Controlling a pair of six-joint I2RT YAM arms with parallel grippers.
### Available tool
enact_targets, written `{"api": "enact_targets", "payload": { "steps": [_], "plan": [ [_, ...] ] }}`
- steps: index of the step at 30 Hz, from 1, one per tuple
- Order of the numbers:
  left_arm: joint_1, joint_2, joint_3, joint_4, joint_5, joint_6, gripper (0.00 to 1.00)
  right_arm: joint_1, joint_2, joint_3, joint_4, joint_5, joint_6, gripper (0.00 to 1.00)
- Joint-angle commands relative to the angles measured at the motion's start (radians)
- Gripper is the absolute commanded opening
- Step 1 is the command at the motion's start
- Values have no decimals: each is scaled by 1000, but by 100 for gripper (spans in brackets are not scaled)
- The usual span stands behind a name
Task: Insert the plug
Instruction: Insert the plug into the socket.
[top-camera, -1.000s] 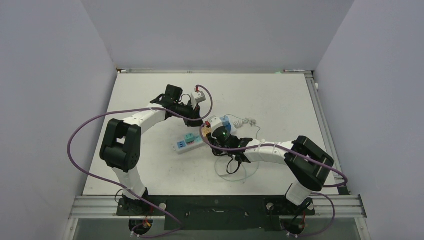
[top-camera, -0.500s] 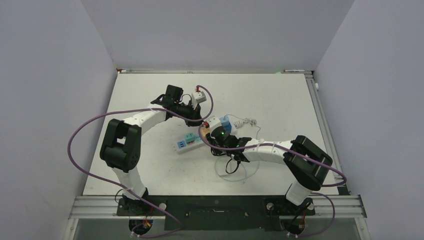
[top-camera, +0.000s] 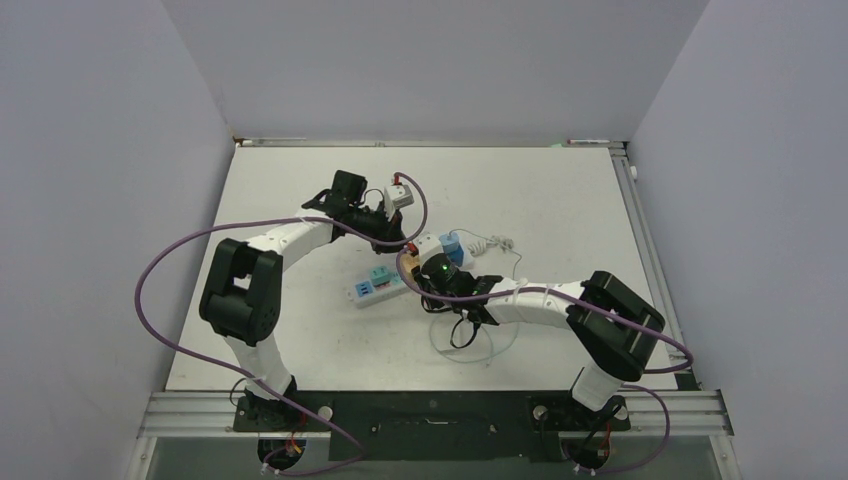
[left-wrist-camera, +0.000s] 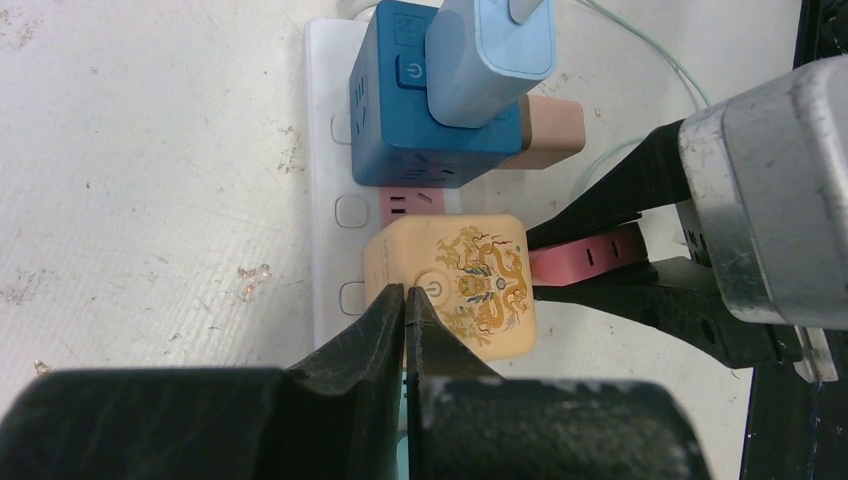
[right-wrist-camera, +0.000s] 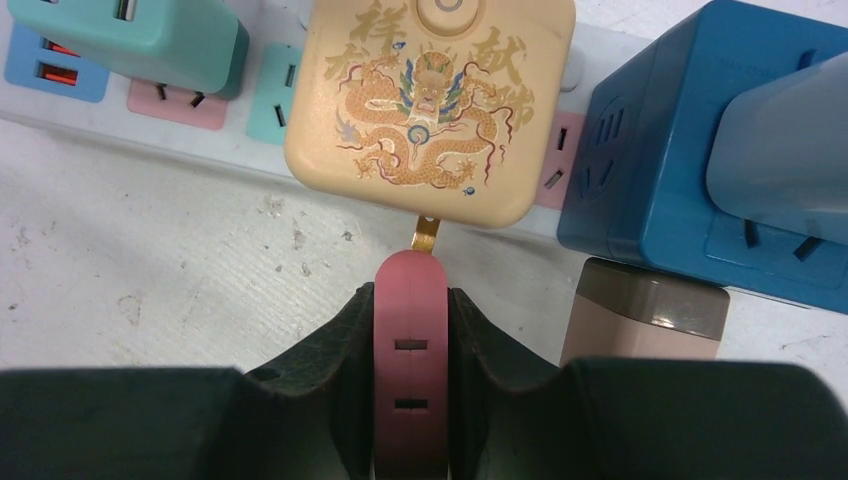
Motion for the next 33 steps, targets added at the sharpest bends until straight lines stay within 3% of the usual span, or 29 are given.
{"api": "enact_targets", "payload": {
  "steps": [1,14,33],
  "plan": [
    [-73,13,-70,-156,42,-2,0,-8,-38,27,207,113,-18,5],
    [-109,3,-78,-201,8,35,0,-5,-51,-11,337,134,-62,5],
    [-153,13,-85,-262,10,65,0,-54,-61,9,359,73,-99,5]
  ]
}}
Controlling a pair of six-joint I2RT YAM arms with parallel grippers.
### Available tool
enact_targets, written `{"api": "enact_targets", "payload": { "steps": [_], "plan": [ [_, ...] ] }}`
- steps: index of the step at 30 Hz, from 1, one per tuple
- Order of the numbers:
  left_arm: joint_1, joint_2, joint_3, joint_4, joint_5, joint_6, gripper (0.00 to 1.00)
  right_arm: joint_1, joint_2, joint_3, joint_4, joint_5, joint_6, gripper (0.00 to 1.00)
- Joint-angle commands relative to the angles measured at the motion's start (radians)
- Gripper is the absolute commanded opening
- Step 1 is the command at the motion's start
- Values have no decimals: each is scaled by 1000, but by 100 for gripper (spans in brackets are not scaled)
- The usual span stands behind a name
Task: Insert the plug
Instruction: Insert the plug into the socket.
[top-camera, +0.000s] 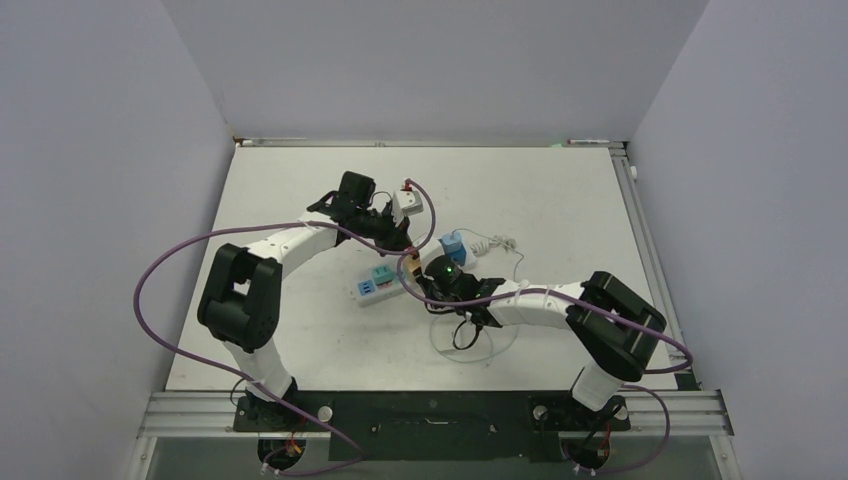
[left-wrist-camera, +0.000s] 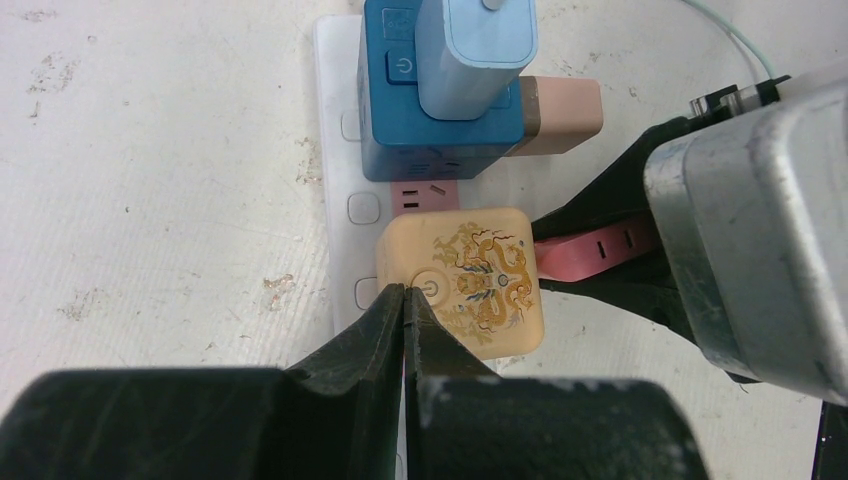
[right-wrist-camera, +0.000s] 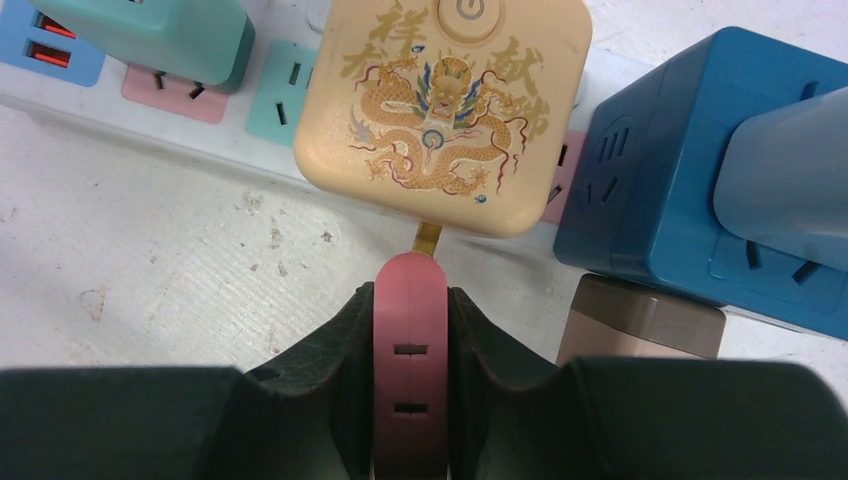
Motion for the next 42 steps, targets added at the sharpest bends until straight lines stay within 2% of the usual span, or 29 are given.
{"api": "enact_targets", "payload": {
  "steps": [1,10,16,24,34,37,39,42],
  "plan": [
    [-94,51,-75,-263,111,-27,0,-51,-59,53,284,62,-14,5],
    [-94,43,-124,-253,172,-61,0,-61,-36,38,354,102,19,5],
    [-96,40,-117,-274,167,-28,0,-79,-26,50,377,12,0,5],
    [-108,42,-114,-301,186,-3,0,-147,-17,124,283,-122,-21,5],
    [-109,45,-108,-320,200,18,0,-148,-2,150,252,-124,-40,6],
    [-104,40,-109,-300,197,0,0,-140,-18,144,245,-93,-42,22],
    [-96,38,-109,-284,191,-18,5,-127,-27,131,248,-74,-39,33],
    [-80,36,-98,-285,185,-25,7,-96,-45,114,250,-29,-37,54]
  ]
}}
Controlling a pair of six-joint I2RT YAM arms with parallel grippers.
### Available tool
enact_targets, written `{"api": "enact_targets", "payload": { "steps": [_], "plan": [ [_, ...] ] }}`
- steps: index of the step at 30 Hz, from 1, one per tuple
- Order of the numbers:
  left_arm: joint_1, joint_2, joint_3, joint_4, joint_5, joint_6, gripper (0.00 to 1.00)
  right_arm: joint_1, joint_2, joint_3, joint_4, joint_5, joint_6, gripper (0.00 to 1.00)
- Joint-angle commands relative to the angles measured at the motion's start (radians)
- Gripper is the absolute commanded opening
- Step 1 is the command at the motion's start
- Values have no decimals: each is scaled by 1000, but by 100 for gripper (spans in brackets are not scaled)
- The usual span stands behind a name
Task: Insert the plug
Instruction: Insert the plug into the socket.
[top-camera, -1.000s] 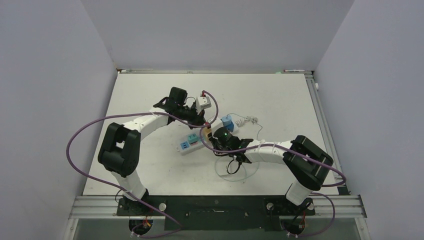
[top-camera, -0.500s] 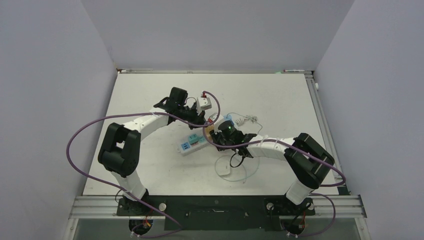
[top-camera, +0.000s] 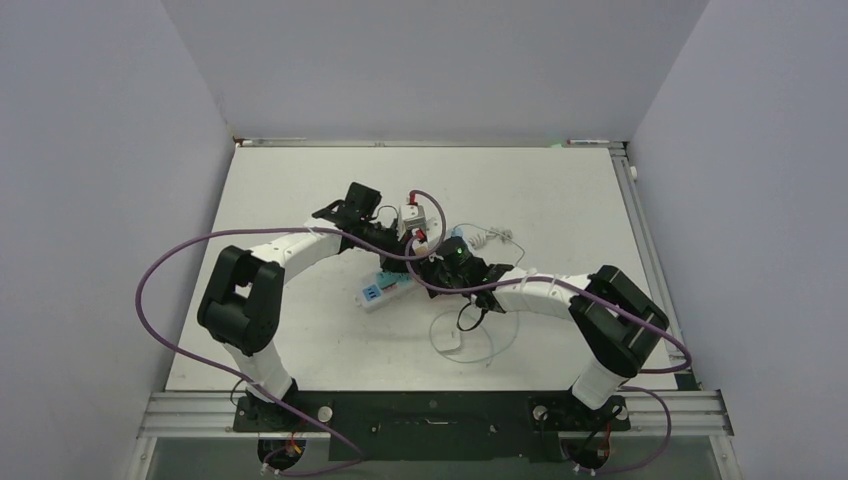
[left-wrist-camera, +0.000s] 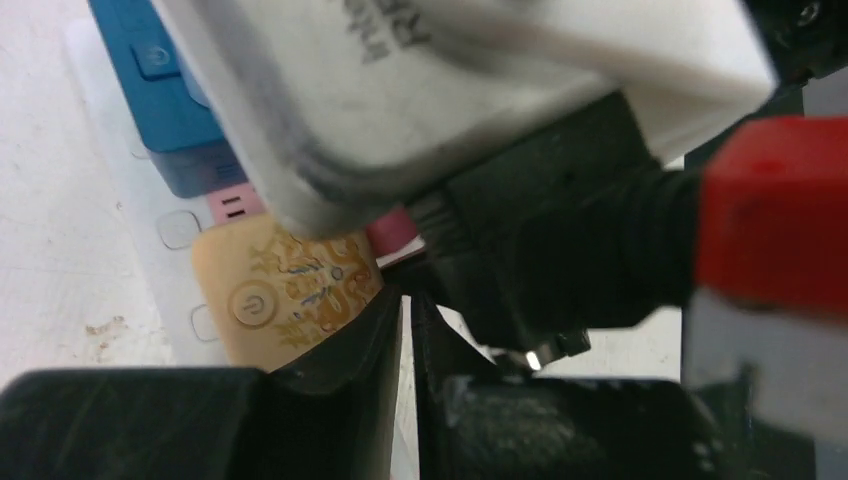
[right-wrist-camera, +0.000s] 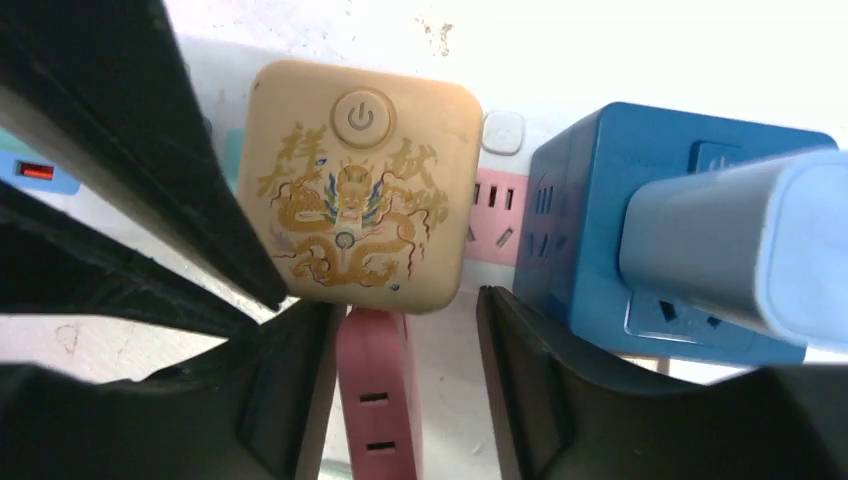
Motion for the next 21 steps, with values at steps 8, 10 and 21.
{"api": "enact_targets", "payload": {
  "steps": [8,10,21],
  "plan": [
    [-19,29,-29,-214,-4,-41,7,63,-124,14,241,165,2,90],
    [-16,27,-18,-202,-14,-60,6,81,-139,11,229,178,1,90],
    [18,11,38,-171,-18,-140,5,170,-287,45,48,249,9,90]
  ]
}}
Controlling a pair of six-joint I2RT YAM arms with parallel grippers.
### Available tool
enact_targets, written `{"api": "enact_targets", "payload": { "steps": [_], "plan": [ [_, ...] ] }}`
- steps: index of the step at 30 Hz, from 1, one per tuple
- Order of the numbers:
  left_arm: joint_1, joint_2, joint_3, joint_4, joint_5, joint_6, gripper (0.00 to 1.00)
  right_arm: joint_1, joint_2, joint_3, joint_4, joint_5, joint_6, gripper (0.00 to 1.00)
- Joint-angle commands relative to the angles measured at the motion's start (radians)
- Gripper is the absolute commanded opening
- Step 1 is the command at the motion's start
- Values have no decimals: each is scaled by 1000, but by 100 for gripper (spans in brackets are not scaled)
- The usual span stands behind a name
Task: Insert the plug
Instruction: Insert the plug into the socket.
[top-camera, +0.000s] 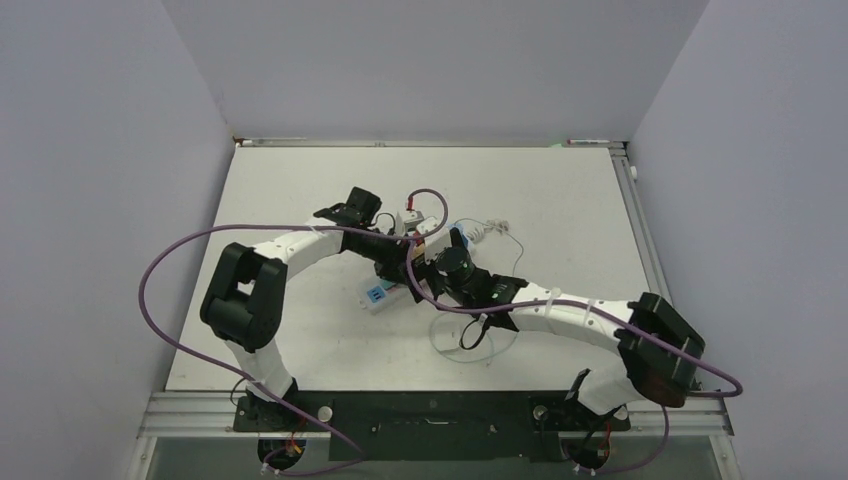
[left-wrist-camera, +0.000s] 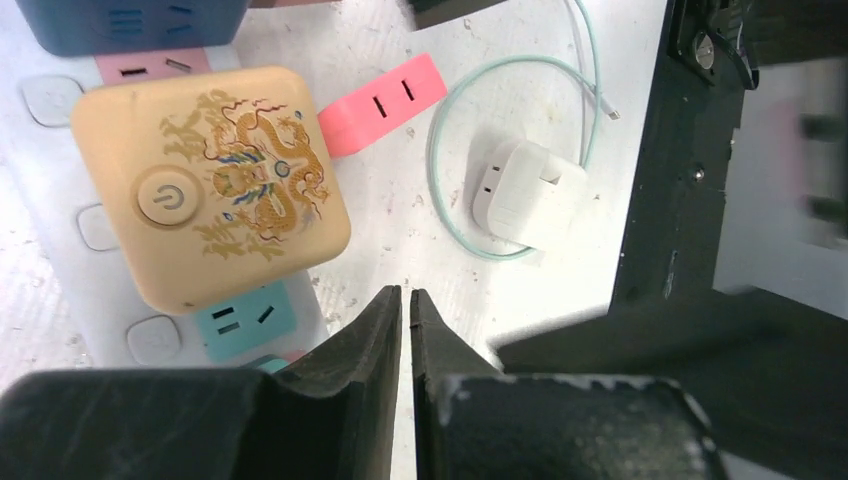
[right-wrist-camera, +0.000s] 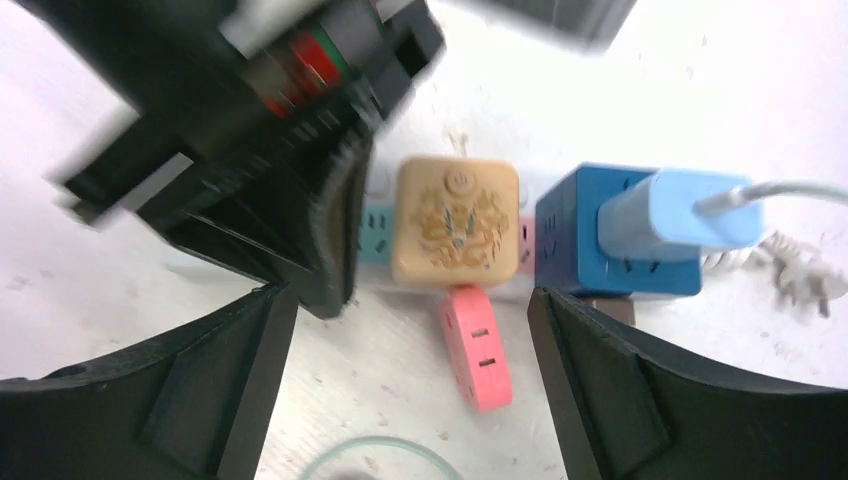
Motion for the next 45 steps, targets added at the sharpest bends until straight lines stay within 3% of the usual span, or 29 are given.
{"api": "enact_targets", "payload": {
  "steps": [1,7,12,17,23,33,45],
  "plan": [
    [9,-8,40,-47,11,-40,5,49,-125,84,31,72,15,90],
    [63,-48,82,-86,32,-59,9,81,-233,105,-160,114,99,90],
    [156,-81,143,-198,66,-29,21,80,-290,71,-322,157,248,90],
    [286,-98,141,-307,28,75,30,104,-303,9,-399,104,376,90],
    [367,-125,105,-418,27,141,51,187,-294,-117,-351,-14,447,90],
    [353,-208,82,-423,-33,79,52,173,-303,-305,-175,-157,494,91],
    [273,-286,61,-385,-99,-5,52,83,-250,-398,22,-229,522,91]
  ]
}}
